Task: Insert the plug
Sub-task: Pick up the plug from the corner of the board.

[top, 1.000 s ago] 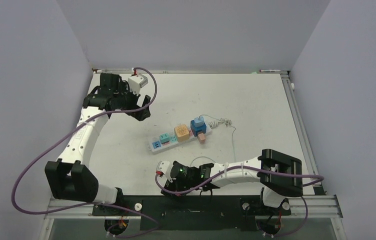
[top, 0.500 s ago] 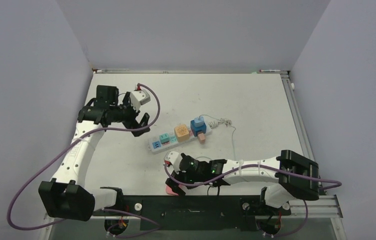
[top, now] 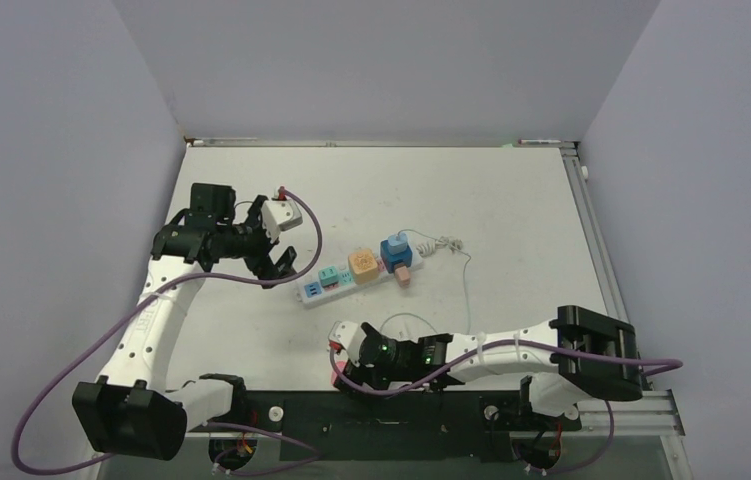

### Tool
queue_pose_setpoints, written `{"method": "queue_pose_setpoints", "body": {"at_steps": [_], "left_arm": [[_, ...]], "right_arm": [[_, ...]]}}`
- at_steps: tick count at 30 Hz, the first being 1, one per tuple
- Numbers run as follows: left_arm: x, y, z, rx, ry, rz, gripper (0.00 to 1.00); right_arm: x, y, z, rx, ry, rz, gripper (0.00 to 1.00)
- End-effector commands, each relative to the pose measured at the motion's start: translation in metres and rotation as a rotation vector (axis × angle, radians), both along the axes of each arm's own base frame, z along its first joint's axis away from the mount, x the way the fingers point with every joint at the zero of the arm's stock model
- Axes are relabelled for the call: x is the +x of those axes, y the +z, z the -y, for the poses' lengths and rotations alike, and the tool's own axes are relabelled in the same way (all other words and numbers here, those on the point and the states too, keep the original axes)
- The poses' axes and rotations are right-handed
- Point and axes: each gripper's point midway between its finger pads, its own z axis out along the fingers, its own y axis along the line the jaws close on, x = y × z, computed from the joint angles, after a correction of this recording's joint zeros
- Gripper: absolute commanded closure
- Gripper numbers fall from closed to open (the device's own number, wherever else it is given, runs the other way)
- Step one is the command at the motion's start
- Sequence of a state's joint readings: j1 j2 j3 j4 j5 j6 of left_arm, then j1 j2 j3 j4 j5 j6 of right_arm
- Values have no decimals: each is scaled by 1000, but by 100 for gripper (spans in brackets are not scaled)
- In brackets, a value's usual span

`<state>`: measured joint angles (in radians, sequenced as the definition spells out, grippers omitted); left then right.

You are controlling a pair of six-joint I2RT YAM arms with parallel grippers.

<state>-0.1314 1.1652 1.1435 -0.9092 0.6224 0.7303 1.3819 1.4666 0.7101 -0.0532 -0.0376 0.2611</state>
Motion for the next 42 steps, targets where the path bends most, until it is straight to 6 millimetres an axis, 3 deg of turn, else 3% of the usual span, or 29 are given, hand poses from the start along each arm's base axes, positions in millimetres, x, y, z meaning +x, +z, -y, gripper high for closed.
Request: {"method": "queue_pose_setpoints", "body": {"at_steps": [1, 8, 19, 23, 29, 32, 35, 37, 38, 39, 40, 42], "left_arm": [[2, 10, 3, -1, -28, 36, 4], [6, 11, 1, 4, -10, 35, 4], [-2, 10, -1, 17, -29, 36, 4], [-10, 5, -1, 24, -59, 52, 4], [-21, 5, -1, 39, -125, 139, 4], [-24, 10, -1, 51, -146, 205, 4], [-32, 8, 0, 74, -193, 237, 4], [-47, 1, 2, 89, -270, 232, 4], [-57, -2, 4, 99, -329, 237, 4], [-65, -5, 6, 103, -378, 248, 4], [-72, -6, 8, 112, -414, 280, 4], [-75, -15, 10, 164, -471, 340, 4]], "right_arm": [[3, -7, -11, -14, -2, 60, 10], [9, -19, -15, -54, -7, 101, 0], [8, -17, -19, -53, 28, 112, 42], [10, -13, -23, -44, 33, 119, 48], [23, 26, -30, 74, 1, 87, 50], [33, 46, -24, 139, -23, 55, 50], [37, 48, -17, 138, -37, 54, 48], [36, 45, -14, 128, -41, 46, 40], [35, 44, -13, 129, -49, 40, 32], [34, 44, -11, 134, -65, 33, 2], [33, 44, -11, 147, -86, 14, 9], [30, 43, -10, 160, -123, -26, 10]]}}
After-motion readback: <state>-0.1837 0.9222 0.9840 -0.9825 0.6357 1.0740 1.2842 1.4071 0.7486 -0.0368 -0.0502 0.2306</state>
